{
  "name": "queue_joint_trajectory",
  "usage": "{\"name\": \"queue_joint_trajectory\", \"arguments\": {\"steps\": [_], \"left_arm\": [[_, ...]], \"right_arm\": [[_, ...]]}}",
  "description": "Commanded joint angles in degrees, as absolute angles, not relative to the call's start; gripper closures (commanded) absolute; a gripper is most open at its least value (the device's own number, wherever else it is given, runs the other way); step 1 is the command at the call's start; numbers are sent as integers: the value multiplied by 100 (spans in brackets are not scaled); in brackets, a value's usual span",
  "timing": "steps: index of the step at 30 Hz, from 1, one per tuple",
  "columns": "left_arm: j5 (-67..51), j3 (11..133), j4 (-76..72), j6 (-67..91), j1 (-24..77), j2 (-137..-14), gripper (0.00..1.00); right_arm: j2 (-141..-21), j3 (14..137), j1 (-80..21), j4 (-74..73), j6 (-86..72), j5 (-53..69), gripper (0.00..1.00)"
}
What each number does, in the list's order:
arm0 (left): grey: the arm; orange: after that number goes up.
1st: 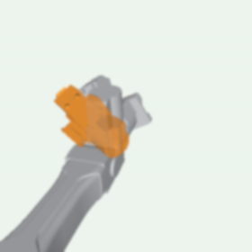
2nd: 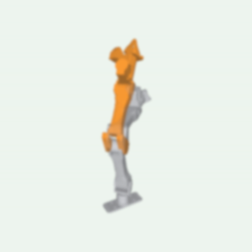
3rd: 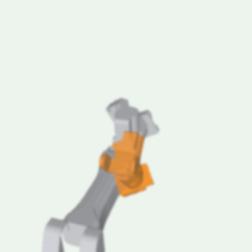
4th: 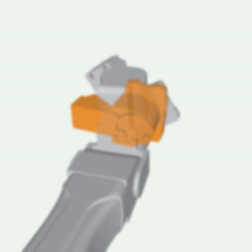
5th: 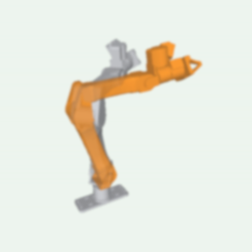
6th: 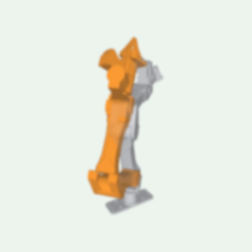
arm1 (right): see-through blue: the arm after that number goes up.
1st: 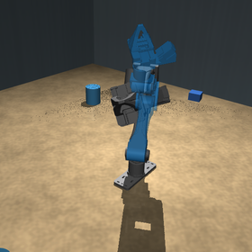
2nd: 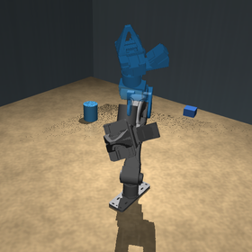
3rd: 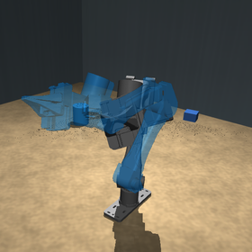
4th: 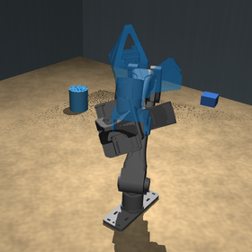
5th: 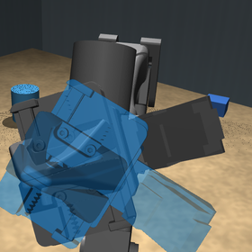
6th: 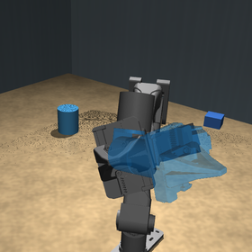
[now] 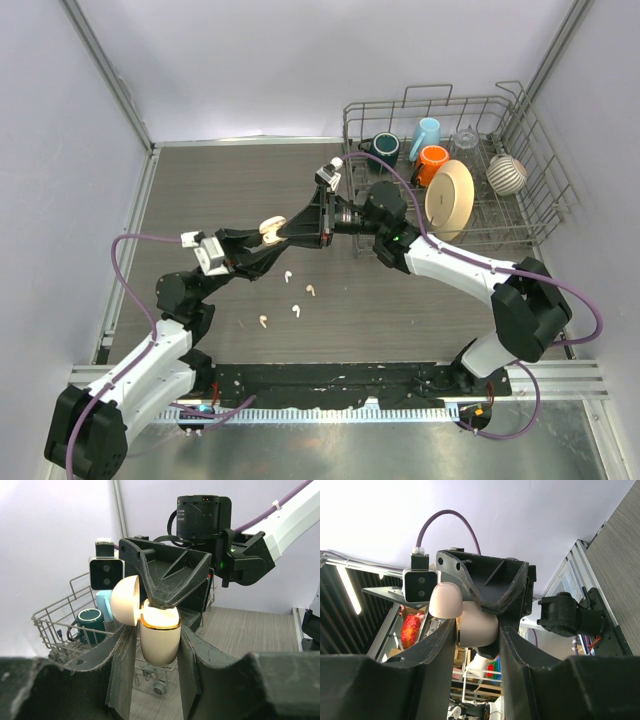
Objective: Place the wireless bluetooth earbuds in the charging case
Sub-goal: Open the charging case.
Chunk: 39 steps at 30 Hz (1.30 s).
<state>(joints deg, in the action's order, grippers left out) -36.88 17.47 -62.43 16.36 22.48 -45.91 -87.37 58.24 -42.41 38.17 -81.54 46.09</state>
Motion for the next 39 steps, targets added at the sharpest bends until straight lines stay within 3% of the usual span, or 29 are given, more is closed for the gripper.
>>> {"name": "queue_joint_trajectory", "arguments": {"steps": [1, 19, 22, 26, 27, 28, 29, 32, 36, 39], "left_arm": [[-3577, 1863, -6416, 1635, 2250, -4606, 60], [-3551, 1907, -6495, 1687, 2250, -4597, 60], [-3621, 1907, -6504, 1670, 2250, -4623, 69], [-3621, 1916, -6513, 1653, 2250, -4658, 89], [-3630, 1916, -6504, 1644, 2250, -4667, 100], [-3630, 1916, -6495, 1635, 2250, -4676, 100], [-3612, 1925, -6486, 1591, 2250, -4667, 100], [-3490, 1855, -6477, 1573, 2250, -4658, 100], [-3139, 1653, -6460, 1442, 2250, -4474, 100], [-2752, 1346, -6294, 1345, 2233, -4193, 100]], "right_arm": [[-8692, 5889, -4263, 4359, -8262, 4737, 99], [-8763, 5880, -4263, 4140, -8148, 4658, 99], [-8763, 5906, -4263, 4131, -8148, 4650, 99], [-8771, 5889, -4263, 4087, -8095, 4632, 99], [-8763, 5889, -4263, 4043, -8069, 4614, 99], [-8737, 5880, -4263, 3982, -7999, 4606, 99], [-8728, 5871, -4263, 3790, -7850, 4562, 96], [-8640, 5897, -4245, 3490, -7517, 4500, 55], [-8333, 6037, -4052, 2718, -6797, 4264, 35], [-7964, 6169, -3806, 1734, -5859, 3861, 29]]}}
